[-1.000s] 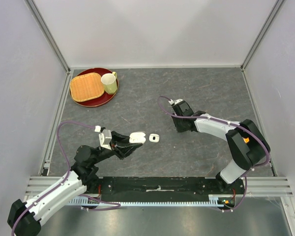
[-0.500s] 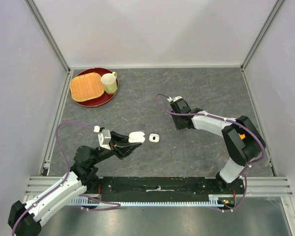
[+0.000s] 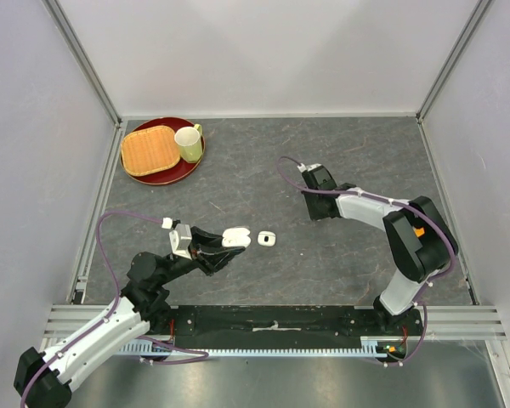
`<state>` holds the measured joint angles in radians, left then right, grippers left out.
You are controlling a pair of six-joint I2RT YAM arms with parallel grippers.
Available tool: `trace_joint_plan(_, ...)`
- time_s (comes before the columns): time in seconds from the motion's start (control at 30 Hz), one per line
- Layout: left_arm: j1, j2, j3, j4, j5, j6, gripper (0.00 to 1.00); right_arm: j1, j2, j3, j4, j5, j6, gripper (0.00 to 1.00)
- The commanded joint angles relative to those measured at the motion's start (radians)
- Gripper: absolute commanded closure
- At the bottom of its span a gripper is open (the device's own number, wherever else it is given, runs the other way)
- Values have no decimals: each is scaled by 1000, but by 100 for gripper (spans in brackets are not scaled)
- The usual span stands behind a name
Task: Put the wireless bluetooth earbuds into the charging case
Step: Pick up the earbud from the center of the board.
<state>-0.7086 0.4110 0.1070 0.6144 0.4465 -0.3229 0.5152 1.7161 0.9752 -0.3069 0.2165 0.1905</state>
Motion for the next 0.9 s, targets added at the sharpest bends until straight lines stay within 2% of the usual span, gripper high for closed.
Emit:
trace_joint_plan(0.0,-2,-14,-1,5,-15,-11,98,-61,-16,22,5,-74,23,76)
trace_joint_plan(0.23,-2,-12,0,4,-19,-10,98,-99,-13,14,2,-147,40,70)
trace_joint_plan(0.67,-2,-1,2,7,-15,-11,98,-133,-21,-3,-6,-138,46,64)
trace_joint_plan(0.87,-2,-9,0,2,-19,-11,98,-138,-32,-4,-9,-134,44,66)
